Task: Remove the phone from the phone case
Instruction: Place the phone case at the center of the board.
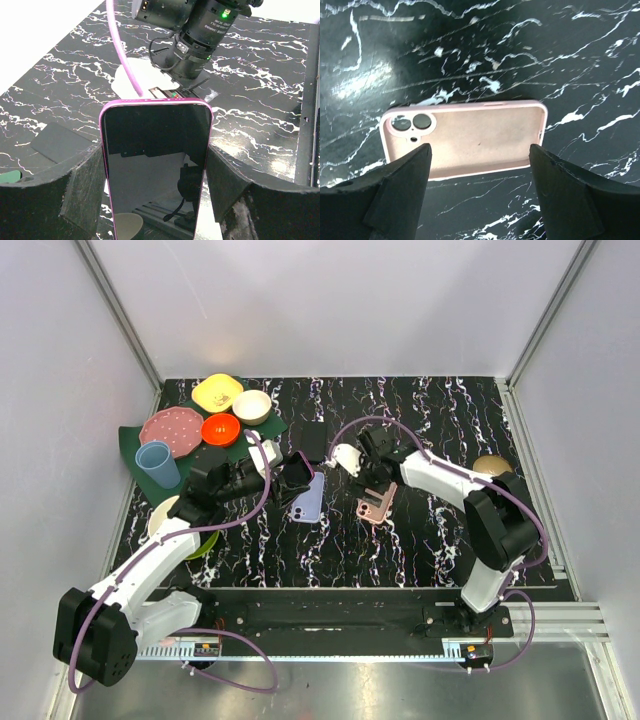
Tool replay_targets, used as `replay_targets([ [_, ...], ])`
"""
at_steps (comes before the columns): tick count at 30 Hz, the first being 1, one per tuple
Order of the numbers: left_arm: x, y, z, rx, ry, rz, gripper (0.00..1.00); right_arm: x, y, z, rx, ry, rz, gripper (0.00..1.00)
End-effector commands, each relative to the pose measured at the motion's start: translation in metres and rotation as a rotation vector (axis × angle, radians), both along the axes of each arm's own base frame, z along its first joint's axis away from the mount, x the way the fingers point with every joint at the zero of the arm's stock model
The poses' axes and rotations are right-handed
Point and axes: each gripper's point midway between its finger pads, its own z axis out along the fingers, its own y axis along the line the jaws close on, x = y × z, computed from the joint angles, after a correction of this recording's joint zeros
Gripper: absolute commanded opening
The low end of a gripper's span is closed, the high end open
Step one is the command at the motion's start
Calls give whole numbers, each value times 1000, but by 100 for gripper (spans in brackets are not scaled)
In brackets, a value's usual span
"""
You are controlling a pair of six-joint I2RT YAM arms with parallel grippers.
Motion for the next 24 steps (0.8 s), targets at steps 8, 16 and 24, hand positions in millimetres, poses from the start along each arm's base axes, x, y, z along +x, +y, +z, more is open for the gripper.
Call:
replay_targets([
  [8, 0, -2, 43, -65, -145, -22, 32, 33, 35, -2, 106, -54, -95, 84],
  [16, 1, -1, 42, -62, -141, -17, 32, 10, 29, -26, 14, -6, -35, 84],
  [24, 2, -1, 42, -62, -142, -17, 32, -4, 17, -20, -4, -12, -7, 84],
])
